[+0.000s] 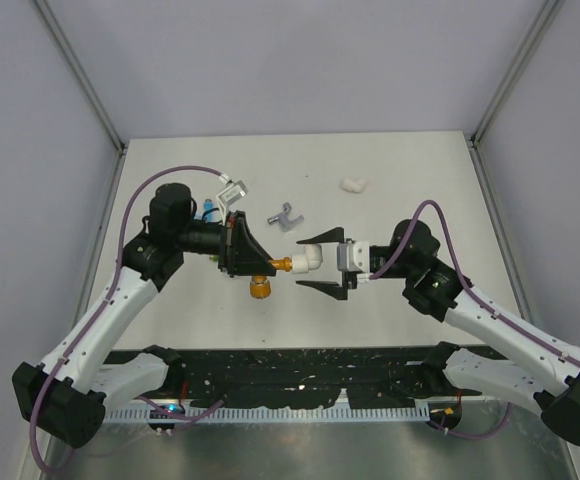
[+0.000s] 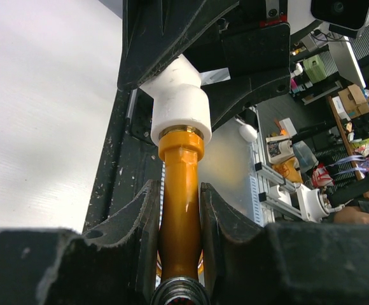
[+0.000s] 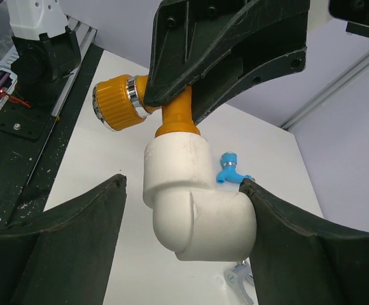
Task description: Install the water faucets
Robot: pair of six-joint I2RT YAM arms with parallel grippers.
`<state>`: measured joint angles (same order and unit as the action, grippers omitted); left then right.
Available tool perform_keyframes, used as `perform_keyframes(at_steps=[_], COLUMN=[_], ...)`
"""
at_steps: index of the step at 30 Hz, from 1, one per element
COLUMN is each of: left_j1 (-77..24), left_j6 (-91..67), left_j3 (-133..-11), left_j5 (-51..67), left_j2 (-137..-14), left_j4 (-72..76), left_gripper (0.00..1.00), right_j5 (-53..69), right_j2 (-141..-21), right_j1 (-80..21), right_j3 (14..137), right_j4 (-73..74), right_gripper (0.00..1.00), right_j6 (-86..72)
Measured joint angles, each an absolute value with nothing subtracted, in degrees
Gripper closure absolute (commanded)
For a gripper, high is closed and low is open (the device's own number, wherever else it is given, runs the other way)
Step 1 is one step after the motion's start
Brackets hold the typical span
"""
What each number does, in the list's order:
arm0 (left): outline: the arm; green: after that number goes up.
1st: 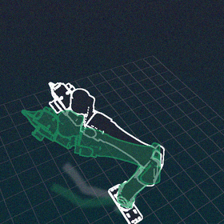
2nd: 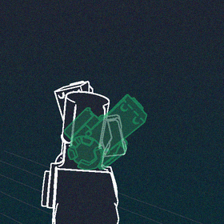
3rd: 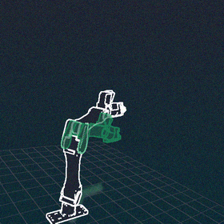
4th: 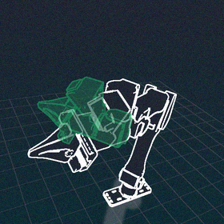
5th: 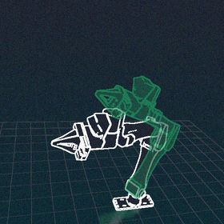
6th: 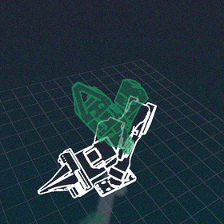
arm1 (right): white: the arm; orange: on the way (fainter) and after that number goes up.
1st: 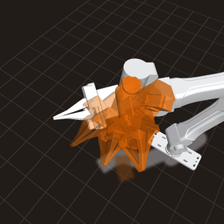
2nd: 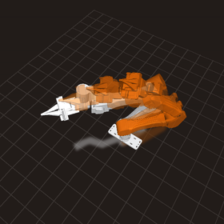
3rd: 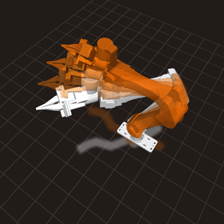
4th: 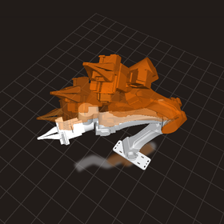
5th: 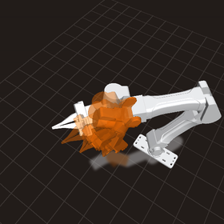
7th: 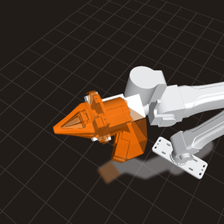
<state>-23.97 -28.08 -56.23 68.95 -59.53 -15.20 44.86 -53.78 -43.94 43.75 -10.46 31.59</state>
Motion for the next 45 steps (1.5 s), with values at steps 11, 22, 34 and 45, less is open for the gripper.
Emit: perform_keyframes(at_steps=[11, 22, 34, 45], left_j1=[-23.66, -24.45, -32.42, -33.5], left_j6=[-27.86, -7.88, 16.88, 16.43], left_j3=[-56.23, -59.64, -51.86, -48.51], left_j5=[70.11, 59.46, 39.2, 33.71], left_j2=[-59.46, -52.16, -33.63, -32.56], left_j4=[-15.18, -27.94, -28.88, -25.56], left_gripper=[1.0, 1.0, 1.0, 1.0], right_j5=[45.17, 45.43, 51.18, 51.31], right_j2=[-55.83, -61.52, -72.01, -74.56], right_j1=[-43.9, -44.18, -44.4, -42.54], right_j3=[44.53, 45.87, 46.61, 46.83], right_j4=[-12.97, -16.27, -36.86, -41.28], right_gripper=[0.79, 0.95, 0.95, 0.41], right_j6=[26.22, 5.96, -30.87, -36.1])
